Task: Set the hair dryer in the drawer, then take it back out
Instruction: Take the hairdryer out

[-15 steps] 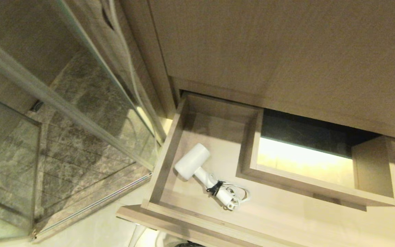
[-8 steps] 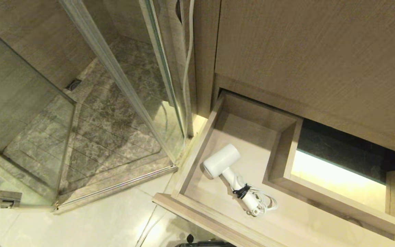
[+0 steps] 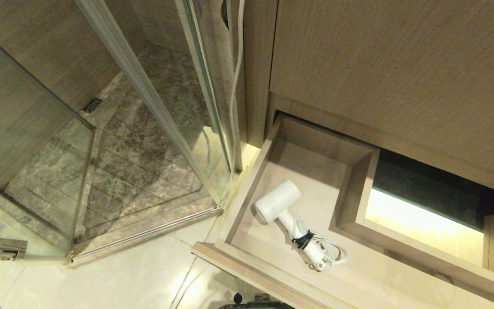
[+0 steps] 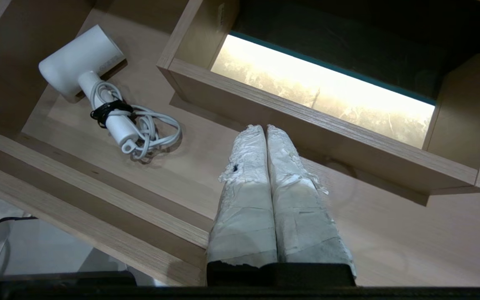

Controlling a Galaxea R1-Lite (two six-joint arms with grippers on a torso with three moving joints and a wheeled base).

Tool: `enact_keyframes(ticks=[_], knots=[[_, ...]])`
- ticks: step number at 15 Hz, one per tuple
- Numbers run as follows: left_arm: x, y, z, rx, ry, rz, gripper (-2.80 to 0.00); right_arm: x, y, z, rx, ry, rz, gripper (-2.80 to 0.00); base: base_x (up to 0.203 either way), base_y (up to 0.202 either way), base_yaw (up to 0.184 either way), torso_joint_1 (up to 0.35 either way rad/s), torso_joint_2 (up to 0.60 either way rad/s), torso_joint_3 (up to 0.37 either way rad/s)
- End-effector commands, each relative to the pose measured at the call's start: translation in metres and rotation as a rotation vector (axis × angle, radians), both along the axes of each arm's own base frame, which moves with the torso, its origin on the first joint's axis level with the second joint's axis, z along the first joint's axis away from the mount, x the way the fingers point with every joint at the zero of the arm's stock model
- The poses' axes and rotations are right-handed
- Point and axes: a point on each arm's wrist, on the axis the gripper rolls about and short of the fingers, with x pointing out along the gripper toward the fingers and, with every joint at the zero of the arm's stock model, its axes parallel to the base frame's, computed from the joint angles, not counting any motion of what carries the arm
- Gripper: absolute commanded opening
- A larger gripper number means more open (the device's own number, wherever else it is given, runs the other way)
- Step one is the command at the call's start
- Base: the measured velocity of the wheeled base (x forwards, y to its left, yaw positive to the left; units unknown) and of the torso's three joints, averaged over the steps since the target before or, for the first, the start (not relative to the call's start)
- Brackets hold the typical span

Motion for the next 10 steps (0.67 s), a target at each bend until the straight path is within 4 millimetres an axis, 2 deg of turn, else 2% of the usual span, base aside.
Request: enact_keyframes(ticks=[1, 2, 3, 5, 7, 8, 10], knots=[[0.0, 0.0, 0.0, 0.0, 0.0, 0.0, -2.8, 0.0, 0.0, 0.0, 0.001, -0.001, -0.007, -2.8, 0.0, 0.0, 0.0, 0.0, 0.0, 0.0], [0.0, 0.0, 0.0, 0.0, 0.001, 0.0, -2.8, 0.0, 0.0, 0.002, 0.0, -0.008, -0.004, -2.8, 0.0, 0.0, 0.0, 0.0, 0.0, 0.0], [0.0, 0.0, 0.0, 0.001, 0.001, 0.0, -2.8, -0.004, 0.0, 0.012, 0.0, -0.04, 0.018, -2.8, 0.0, 0.0, 0.0, 0.0, 0.0, 0.0], [0.0, 0.0, 0.0, 0.001, 0.001, 0.0, -2.8, -0.018, 0.002, 0.048, -0.003, -0.104, 0.082, -2.8, 0.0, 0.0, 0.0, 0.0, 0.0, 0.0], [0.0, 0.0, 0.0, 0.0, 0.001, 0.0, -2.8, -0.039, 0.003, 0.095, 0.001, -0.071, 0.106, -2.8, 0.0, 0.0, 0.0, 0.0, 0.0, 0.0], [0.0, 0.0, 0.0, 0.0, 0.001, 0.0, -2.8, -0.042, 0.003, 0.119, 0.008, -0.015, 0.112, -2.8, 0.0, 0.0, 0.0, 0.0, 0.0, 0.0], [0.0, 0.0, 0.0, 0.0, 0.0, 0.0, -2.8, -0.021, 0.003, 0.167, 0.032, 0.174, 0.135, -2.8, 0.0, 0.0, 0.0, 0.0, 0.0, 0.0]])
